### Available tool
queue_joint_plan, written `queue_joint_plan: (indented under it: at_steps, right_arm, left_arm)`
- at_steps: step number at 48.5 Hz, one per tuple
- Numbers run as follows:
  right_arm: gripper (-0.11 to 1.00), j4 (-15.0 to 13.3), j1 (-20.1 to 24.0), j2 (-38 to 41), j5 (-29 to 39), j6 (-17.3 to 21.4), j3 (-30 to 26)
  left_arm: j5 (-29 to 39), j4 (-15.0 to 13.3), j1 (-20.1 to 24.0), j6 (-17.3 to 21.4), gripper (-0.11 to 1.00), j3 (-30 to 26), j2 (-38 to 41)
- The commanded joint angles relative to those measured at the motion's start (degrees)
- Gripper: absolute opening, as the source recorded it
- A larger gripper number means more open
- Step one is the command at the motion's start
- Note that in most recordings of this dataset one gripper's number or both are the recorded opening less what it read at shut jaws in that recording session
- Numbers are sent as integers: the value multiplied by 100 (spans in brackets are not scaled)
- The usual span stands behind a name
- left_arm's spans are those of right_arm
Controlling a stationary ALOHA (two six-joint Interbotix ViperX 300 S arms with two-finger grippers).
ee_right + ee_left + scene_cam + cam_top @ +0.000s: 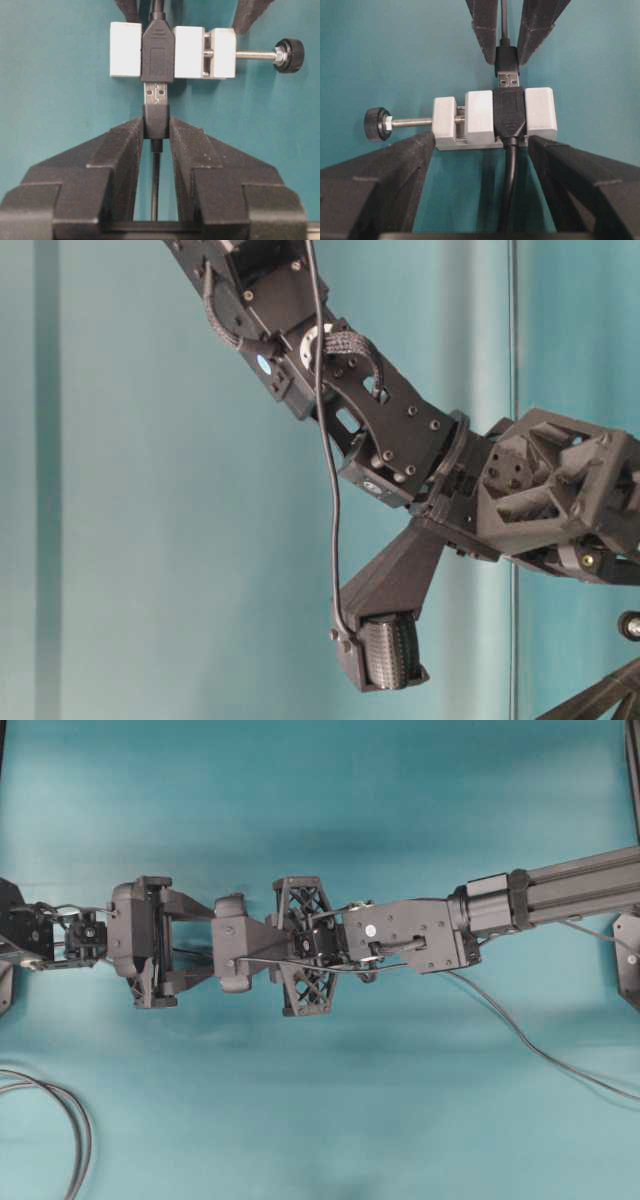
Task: Insert the USB cable into the female connector supported by the left arm.
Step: 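Push the held plug leftward into the female USB socket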
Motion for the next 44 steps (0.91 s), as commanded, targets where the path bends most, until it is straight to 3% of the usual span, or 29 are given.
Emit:
queue_joint_plan:
  at_steps: [1, 44]
  right_arm:
    - [21, -26, -18, -229, -246, 0, -229]
    - [21, -26, 26, 79, -448, -53, -633]
  left_arm:
    - [-35, -18, -9, -70, 84, -193, -79]
    - [202, 9, -79, -44, 84, -562, -88]
